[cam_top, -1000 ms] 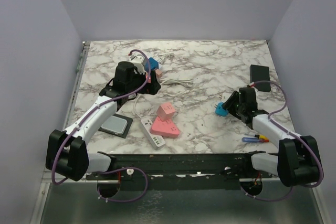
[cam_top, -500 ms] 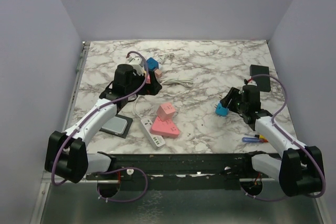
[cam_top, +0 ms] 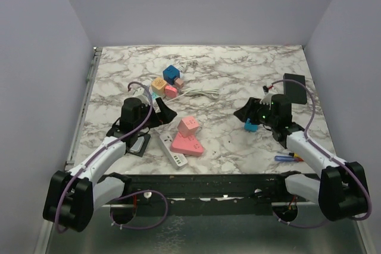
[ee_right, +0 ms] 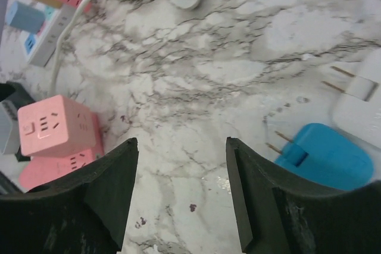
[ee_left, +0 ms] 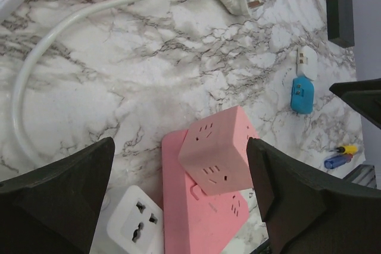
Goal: Pull the plug off the socket
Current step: Remove the plug from the socket.
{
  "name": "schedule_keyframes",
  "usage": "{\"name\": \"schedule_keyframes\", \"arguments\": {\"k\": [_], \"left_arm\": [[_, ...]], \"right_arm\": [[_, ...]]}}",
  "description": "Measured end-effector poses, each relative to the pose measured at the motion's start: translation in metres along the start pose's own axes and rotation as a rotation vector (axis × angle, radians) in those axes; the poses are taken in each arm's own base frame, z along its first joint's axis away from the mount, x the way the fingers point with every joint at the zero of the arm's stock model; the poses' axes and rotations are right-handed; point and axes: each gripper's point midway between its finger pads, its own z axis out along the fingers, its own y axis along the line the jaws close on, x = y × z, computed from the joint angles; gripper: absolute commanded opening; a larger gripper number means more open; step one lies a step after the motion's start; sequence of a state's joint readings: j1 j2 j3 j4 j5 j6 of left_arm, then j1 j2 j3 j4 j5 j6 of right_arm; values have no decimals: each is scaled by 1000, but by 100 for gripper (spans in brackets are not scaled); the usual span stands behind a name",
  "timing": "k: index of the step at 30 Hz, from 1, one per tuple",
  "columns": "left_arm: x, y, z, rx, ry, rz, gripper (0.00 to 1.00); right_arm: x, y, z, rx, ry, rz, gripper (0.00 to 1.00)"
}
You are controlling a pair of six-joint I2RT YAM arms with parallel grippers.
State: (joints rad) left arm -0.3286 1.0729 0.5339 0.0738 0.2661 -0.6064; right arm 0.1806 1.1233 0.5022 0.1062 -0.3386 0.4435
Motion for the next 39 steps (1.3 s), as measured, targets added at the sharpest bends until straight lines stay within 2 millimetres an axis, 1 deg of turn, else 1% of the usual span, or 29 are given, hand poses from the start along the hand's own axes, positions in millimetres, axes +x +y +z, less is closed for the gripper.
{"name": "schedule_keyframes", "arguments": {"k": [6, 7, 11, 14, 21, 25, 27, 32, 36, 39], "left_arm": [[24, 24, -7, -40, 11, -143, 97], [27, 27, -9, -45, 11, -160, 98], [29, 28, -17, -41, -11, -205, 98], [30, 26, -23, -37, -24, -232, 98], [44, 35, -33, -73, -18, -279, 99], [54, 43, -35, -103, 1, -310, 99], [58, 45, -36, -118, 12, -324, 99], [59, 47, -36, -128, 17, -337, 99], [60, 48, -36, -130, 18, -344, 99], [62, 49, -36, -134, 22, -350, 99]], "right_arm": [[26, 49, 13, -159, 79, -89, 70], [30, 57, 15, -180, 90, -102, 70], [46, 88, 24, -258, 138, -152, 74], [53, 109, 30, -310, 158, -188, 76], [60, 148, 44, -399, 173, -260, 80], [68, 163, 52, -421, 188, -293, 80], [73, 169, 56, -432, 202, -302, 84], [87, 180, 64, -435, 228, -331, 85], [94, 186, 66, -441, 238, -343, 85], [96, 188, 71, -434, 243, -347, 85]]}}
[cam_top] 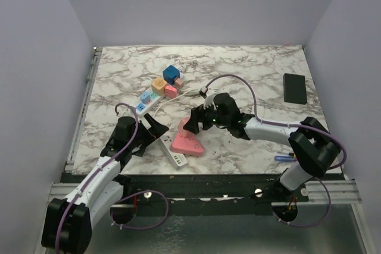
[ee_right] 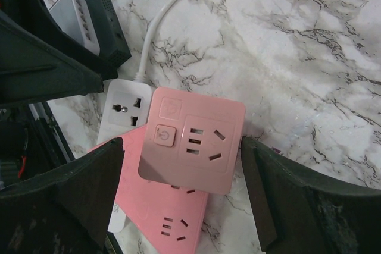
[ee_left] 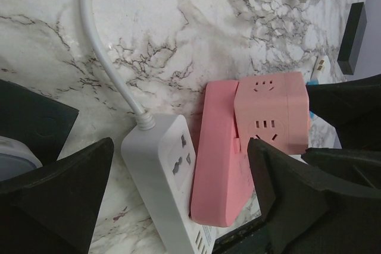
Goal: Pull the plug off the socket
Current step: Remove the plug from the socket.
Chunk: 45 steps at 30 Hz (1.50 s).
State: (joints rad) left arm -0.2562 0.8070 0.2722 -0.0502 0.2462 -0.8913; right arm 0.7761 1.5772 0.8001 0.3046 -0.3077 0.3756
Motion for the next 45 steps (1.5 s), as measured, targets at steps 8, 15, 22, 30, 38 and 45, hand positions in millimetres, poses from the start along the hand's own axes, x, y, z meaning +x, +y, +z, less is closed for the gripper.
{"name": "schedule_keyframes", "arguments": {"k": [8, 15, 22, 30, 38, 45], "left_arm": [[7, 9, 4, -17, 19, -22, 99], [13, 11, 9, 0, 34, -40, 99], [14, 11, 13, 6, 44, -42, 99], [16, 10, 14, 15, 55, -42, 99], [14, -2, 10, 76, 48, -24, 99], [10, -11, 10, 119, 32, -20, 99]], "right_arm": [[3, -3, 15, 15, 26, 4, 84], [6, -1, 21, 28, 45, 2, 78], [19, -2, 24, 43, 86, 19, 69], [21, -3, 25, 57, 87, 41, 25], [22, -13, 13, 138, 47, 83, 0], [24, -25, -5, 218, -19, 137, 0]]}}
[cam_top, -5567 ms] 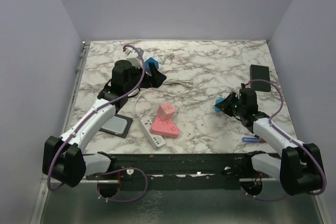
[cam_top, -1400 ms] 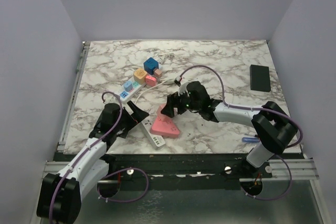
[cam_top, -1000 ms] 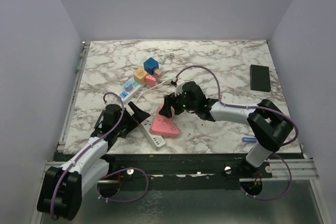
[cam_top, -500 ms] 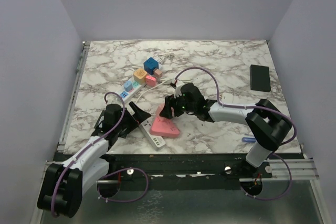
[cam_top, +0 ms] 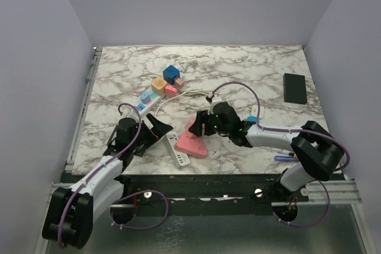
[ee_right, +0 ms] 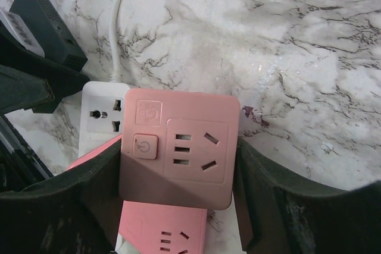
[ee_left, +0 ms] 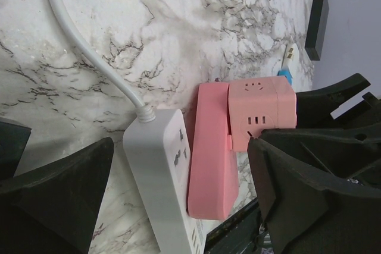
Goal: Pull the plug off the socket
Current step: Remove the plug from the socket.
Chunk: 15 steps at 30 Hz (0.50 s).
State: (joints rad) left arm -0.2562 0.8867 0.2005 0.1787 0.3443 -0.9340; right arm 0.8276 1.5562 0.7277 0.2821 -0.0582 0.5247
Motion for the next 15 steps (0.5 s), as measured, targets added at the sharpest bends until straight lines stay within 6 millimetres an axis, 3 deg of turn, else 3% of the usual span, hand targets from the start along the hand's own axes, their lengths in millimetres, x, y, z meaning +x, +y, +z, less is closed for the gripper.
{"name": "schedule_keyframes", "arguments": {"k": [5, 15], "left_arm": [[0, 0, 3, 4, 4, -16, 94], [6, 4, 10, 1, 33, -44, 69]], "right_arm": [[-1, -6, -3, 34, -35, 37, 0], [-6, -14, -5, 82, -77, 89, 0]]}}
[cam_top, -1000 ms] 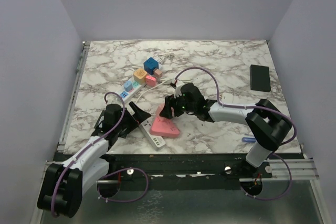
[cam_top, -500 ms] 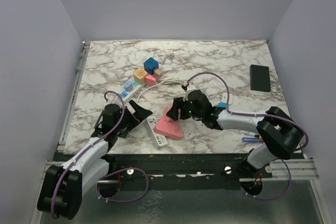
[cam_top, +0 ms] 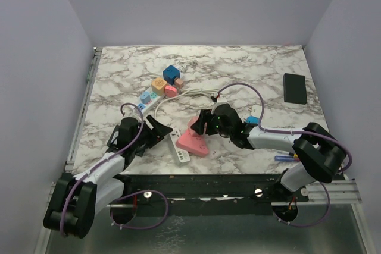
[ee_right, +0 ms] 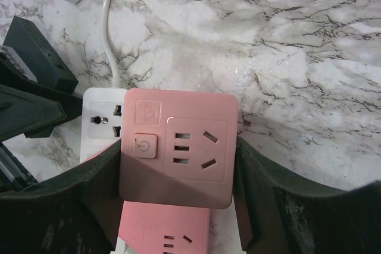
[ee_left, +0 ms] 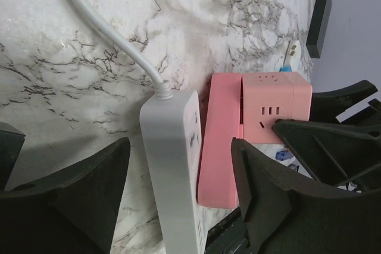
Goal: Pull the plug off the socket
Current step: Remove the plug from the socket.
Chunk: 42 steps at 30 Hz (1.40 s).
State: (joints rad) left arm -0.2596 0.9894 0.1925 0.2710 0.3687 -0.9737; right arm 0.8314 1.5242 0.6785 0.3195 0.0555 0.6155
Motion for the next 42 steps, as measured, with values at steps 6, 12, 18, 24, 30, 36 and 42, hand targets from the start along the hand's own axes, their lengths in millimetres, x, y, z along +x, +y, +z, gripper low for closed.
{"name": "schedule_keyframes", "arguments": {"k": [6, 12, 18, 24, 30, 36, 42], "left_arm": [[10, 1, 1, 1, 27, -1, 64], [23, -1, 5, 1, 58, 23, 59], [31, 8, 11, -40, 72, 28, 54], [32, 11, 15, -52, 70, 31, 46], [31, 7, 17, -40, 64, 37, 35], [31, 7, 19, -36, 61, 41, 22], [30, 6, 22, -34, 54, 47, 12]], "right_arm": [[-1, -1, 0, 9, -6, 15, 0], [-1, -1, 0, 10, -6, 20, 0], [-2, -1, 0, 11, -7, 23, 0], [-2, -1, 0, 11, -7, 24, 0], [-2, -2, 0, 13, -7, 26, 0], [-3, -5, 0, 17, -4, 36, 0], [-9, -13, 2, 7, 10, 109, 0]]}}
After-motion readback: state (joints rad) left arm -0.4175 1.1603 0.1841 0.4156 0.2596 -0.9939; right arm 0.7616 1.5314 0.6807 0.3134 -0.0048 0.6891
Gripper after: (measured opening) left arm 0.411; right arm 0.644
